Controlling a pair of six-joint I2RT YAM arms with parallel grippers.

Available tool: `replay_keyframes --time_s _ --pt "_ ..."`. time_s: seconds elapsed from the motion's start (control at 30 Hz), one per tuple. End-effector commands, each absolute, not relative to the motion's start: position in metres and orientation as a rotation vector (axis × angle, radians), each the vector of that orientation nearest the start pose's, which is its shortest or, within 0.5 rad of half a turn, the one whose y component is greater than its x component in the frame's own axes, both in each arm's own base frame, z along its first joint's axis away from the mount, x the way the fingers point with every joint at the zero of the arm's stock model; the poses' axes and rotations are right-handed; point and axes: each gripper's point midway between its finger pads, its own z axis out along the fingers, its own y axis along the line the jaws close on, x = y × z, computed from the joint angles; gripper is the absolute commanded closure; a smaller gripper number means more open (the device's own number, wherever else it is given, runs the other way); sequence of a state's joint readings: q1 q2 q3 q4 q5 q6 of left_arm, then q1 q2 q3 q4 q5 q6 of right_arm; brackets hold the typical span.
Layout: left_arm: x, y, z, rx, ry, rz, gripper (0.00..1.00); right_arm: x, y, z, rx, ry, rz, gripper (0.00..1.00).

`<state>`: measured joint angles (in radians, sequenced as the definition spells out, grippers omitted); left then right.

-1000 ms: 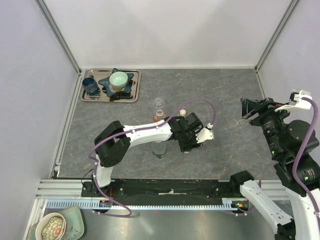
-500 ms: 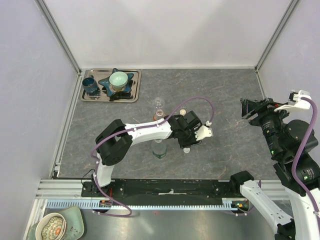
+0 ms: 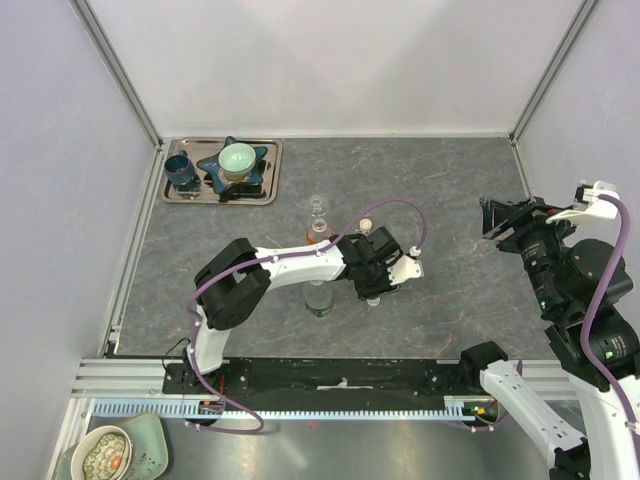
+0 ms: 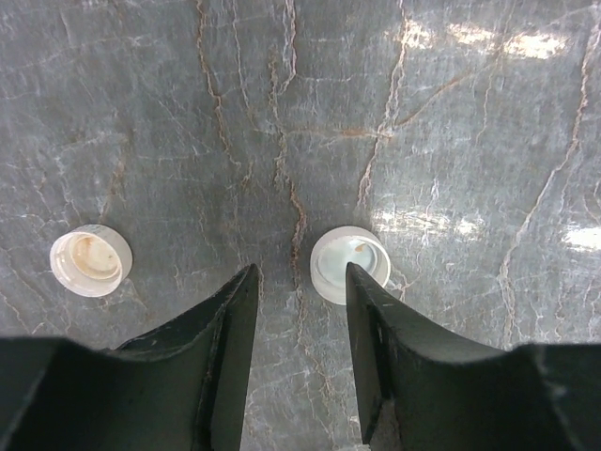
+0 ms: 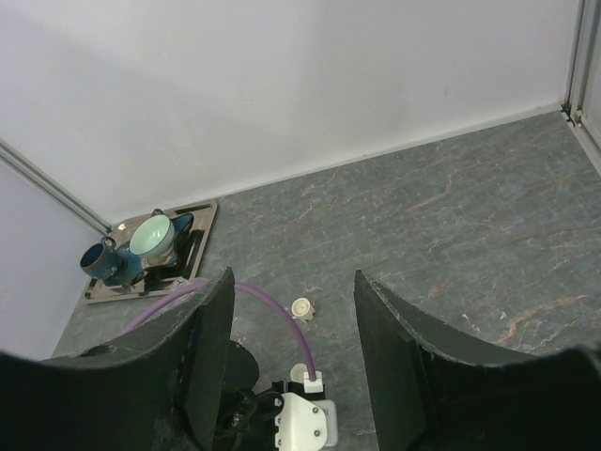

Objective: Screw on the bottle caps
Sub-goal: Pick up the bottle cap from the center of the board.

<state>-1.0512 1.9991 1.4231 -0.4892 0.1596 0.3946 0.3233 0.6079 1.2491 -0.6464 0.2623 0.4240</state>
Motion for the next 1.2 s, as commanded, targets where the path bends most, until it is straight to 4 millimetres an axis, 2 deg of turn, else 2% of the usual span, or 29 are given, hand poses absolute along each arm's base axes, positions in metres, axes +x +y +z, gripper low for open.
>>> replay_keyframes --time_s 0.0,0.1,0.17,0.23,0.3,0.33,0.37,0.67,0.77,0.8,0.87,0.9,0.93,0.97,1.0,1.03,1.07,1.1,1.13,1.17 --pt "0.223 -0.406 0.02 1.825 1.933 -0.406 0.51 0.208 0.041 0.422 0.289 1.548 0.402 0.39" --pt "0.224 -0.406 0.014 1.819 1.937 -0.402 0.54 0.207 0.041 0.423 0.29 1.543 0.402 0.39" --pt "0.224 -0.406 0.012 1.817 1.938 -0.4 0.62 0.207 0.041 0.423 0.288 1.545 0.404 0.39" --pt "0.223 -0.407 0.012 1.816 1.938 -0.406 0.78 0.207 0.041 0.423 0.289 1.545 0.405 0.39" --pt "0.222 -0.407 0.013 1.818 1.935 -0.412 0.87 0.207 0.041 0.422 0.289 1.546 0.405 0.39" --pt "0.222 -0.407 0.012 1.821 1.938 -0.413 0.95 0.207 0.042 0.423 0.287 1.545 0.407 0.39" --pt "0.222 -0.407 0.012 1.82 1.94 -0.413 0.98 0.207 0.042 0.423 0.287 1.545 0.407 0.39" --pt "0.21 -0.399 0.001 1.835 1.98 -0.446 0.98 0.209 0.043 0.422 0.286 1.549 0.408 0.39" --pt "0.211 -0.401 0.016 1.802 1.98 -0.463 0.98 0.211 0.044 0.428 0.274 1.545 0.405 0.38" --pt "0.216 -0.408 0.042 1.759 1.952 -0.491 0.98 0.212 0.045 0.433 0.266 1.534 0.41 0.37" --pt "0.212 -0.417 0.077 1.708 1.94 -0.599 0.98 0.212 0.048 0.441 0.24 1.519 0.42 0.35" --pt "0.222 -0.42 0.123 1.638 1.901 -0.649 0.98 0.213 0.05 0.448 0.232 1.504 0.429 0.33" --pt "0.218 -0.425 0.149 1.591 1.897 -0.761 0.98 0.213 0.053 0.453 0.215 1.495 0.441 0.32" --pt "0.237 -0.417 0.178 1.501 1.903 -0.826 0.98 0.214 0.058 0.456 0.19 1.491 0.455 0.31" --pt "0.243 -0.416 0.221 1.439 1.876 -0.922 0.98 0.215 0.059 0.462 0.182 1.477 0.459 0.29" --pt "0.234 -0.414 0.258 1.383 1.86 -1.114 0.98 0.217 0.06 0.465 0.172 1.472 0.462 0.28" --pt "0.255 -0.398 0.283 1.29 1.865 -1.164 0.98 0.217 0.062 0.468 0.16 1.462 0.466 0.27" --pt "0.259 -0.391 0.316 1.245 1.814 -1.222 0.98 0.218 0.066 0.473 0.134 1.444 0.48 0.23" --pt "0.249 -0.382 0.345 1.211 1.784 -1.342 0.98 0.218 0.07 0.474 0.111 1.435 0.49 0.21" --pt "0.258 -0.367 0.361 1.162 1.771 -1.362 0.98 0.218 0.074 0.477 0.078 1.423 0.497 0.2"
